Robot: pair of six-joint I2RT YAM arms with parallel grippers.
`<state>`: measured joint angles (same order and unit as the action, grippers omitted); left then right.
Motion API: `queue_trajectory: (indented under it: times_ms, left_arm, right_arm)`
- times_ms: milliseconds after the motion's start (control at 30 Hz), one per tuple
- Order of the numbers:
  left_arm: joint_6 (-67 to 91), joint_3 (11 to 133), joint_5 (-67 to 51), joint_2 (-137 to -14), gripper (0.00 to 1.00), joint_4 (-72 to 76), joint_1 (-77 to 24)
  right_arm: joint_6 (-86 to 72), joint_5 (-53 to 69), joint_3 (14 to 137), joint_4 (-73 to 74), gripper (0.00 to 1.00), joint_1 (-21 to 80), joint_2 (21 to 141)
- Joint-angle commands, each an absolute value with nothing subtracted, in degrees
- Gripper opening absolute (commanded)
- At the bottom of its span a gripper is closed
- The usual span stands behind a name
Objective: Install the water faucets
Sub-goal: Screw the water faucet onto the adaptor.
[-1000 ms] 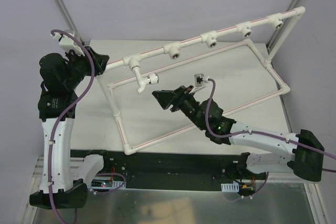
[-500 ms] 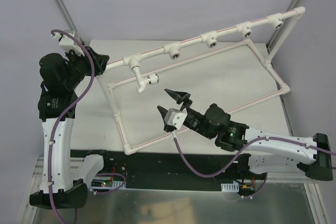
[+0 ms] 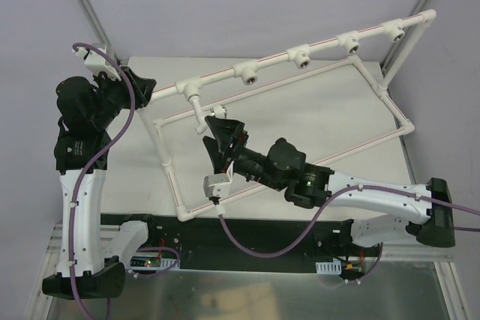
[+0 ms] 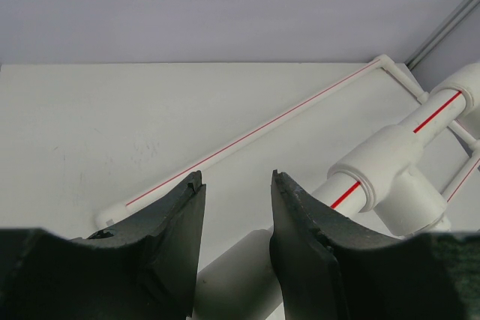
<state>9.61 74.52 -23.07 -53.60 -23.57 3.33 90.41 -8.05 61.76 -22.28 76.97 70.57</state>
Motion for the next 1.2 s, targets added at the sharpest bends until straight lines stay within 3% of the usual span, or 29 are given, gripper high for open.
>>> queue_trajectory:
  times_ms: [0,233,367,433,600,733,900,1033,1100,1167]
  left_arm:
    - [8.00,70.58,-27.07,-55.28,0.41,-41.75,2.11]
    - [7.82,70.58,-26.98,-54.93,0.42,-41.75,2.11]
    - [7.56,69.87,-26.37,-53.88,0.42,-41.75,2.20]
    - [7.56,69.79,-26.28,-53.88,0.42,-41.75,2.11]
    - [7.82,70.49,-27.07,-54.58,0.42,-41.75,2.20]
    - [7.82,70.49,-27.16,-54.76,0.42,-41.75,2.11]
    - [7.82,70.49,-27.07,-54.67,0.42,-41.75,2.20]
    - [7.82,70.49,-27.07,-54.58,0.42,-41.75,2.11]
    - [7.74,70.40,-27.07,-54.49,0.42,-41.75,2.11]
    - [7.73,70.40,-26.98,-54.58,0.42,-41.75,2.11]
  right_arm:
    - [96.41,-6.94,66.18,-21.19,0.69,76.99,73.47]
    - [96.16,-12.02,71.54,-23.01,0.67,74.97,81.37]
    - [91.85,-20.11,72.42,-28.82,0.55,74.71,85.25]
    - [91.84,-22.49,71.72,-29.00,0.55,74.53,86.13]
    - [93.34,-25.13,68.91,-35.06,0.72,74.01,86.92]
    - [93.08,-24.96,68.56,-35.51,0.72,73.21,86.05]
    - [88.34,-25.40,69.34,-31.12,0.43,72.95,84.73]
    - [84.39,-25.93,68.12,-31.81,0.09,72.95,84.20]
    - [79.22,-27.06,67.06,-33.74,0.01,72.95,83.76]
    - [71.14,-29.17,66.71,-34.19,0.00,72.95,83.32]
